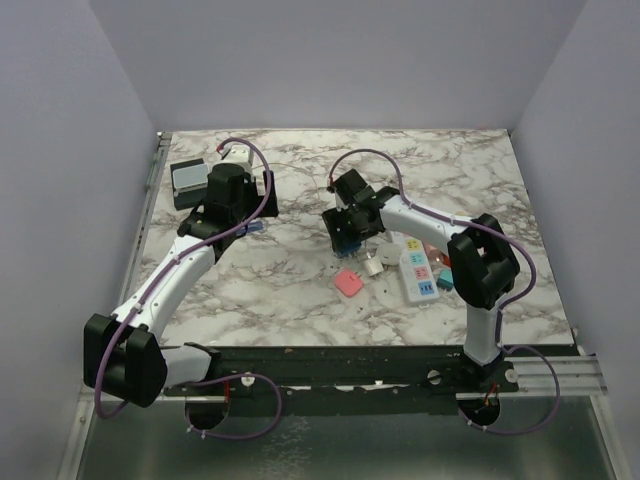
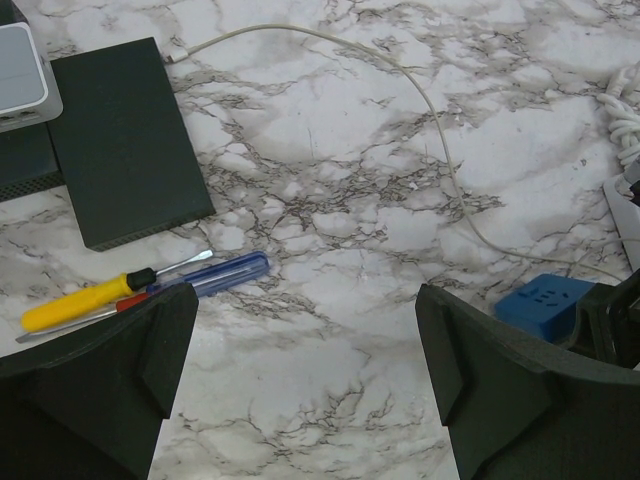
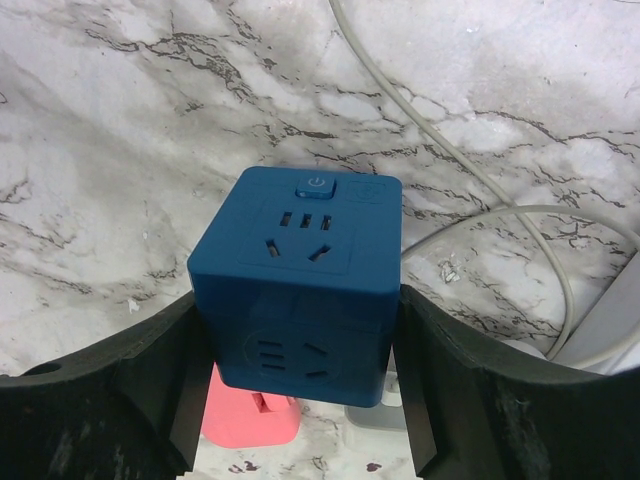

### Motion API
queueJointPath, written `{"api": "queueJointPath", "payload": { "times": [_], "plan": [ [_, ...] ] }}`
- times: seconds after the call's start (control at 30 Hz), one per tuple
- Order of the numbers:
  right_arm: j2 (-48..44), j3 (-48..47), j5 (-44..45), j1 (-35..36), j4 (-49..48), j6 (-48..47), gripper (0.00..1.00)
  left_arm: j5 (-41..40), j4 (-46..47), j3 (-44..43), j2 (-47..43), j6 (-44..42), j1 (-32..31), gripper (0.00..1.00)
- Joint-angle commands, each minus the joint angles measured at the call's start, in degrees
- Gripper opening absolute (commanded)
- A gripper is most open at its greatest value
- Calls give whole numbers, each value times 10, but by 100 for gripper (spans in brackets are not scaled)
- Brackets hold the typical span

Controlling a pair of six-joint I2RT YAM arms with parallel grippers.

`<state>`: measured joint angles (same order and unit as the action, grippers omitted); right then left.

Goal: Pull the plug off the socket
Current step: Place the socket at the center of the board.

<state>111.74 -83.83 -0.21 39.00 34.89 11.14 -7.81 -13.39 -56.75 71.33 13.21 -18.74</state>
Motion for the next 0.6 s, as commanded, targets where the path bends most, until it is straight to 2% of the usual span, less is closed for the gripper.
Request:
{"api": "queueJointPath", "payload": {
  "times": [0.0, 0.07, 0.3, 0.57],
  "plan": [
    [-17, 11, 6, 4, -33, 1, 71, 14, -4, 7, 3, -6, 3, 99],
    [-20, 13, 6, 4, -37, -1, 74, 14, -4, 7, 5, -7, 3, 99],
    [-36, 24, 17, 4, -48, -6, 75, 11, -4, 8, 5, -8, 3, 99],
    [-127, 76, 25, 3, -125, 18, 76, -19, 11, 20, -15, -8, 3, 99]
  ]
}}
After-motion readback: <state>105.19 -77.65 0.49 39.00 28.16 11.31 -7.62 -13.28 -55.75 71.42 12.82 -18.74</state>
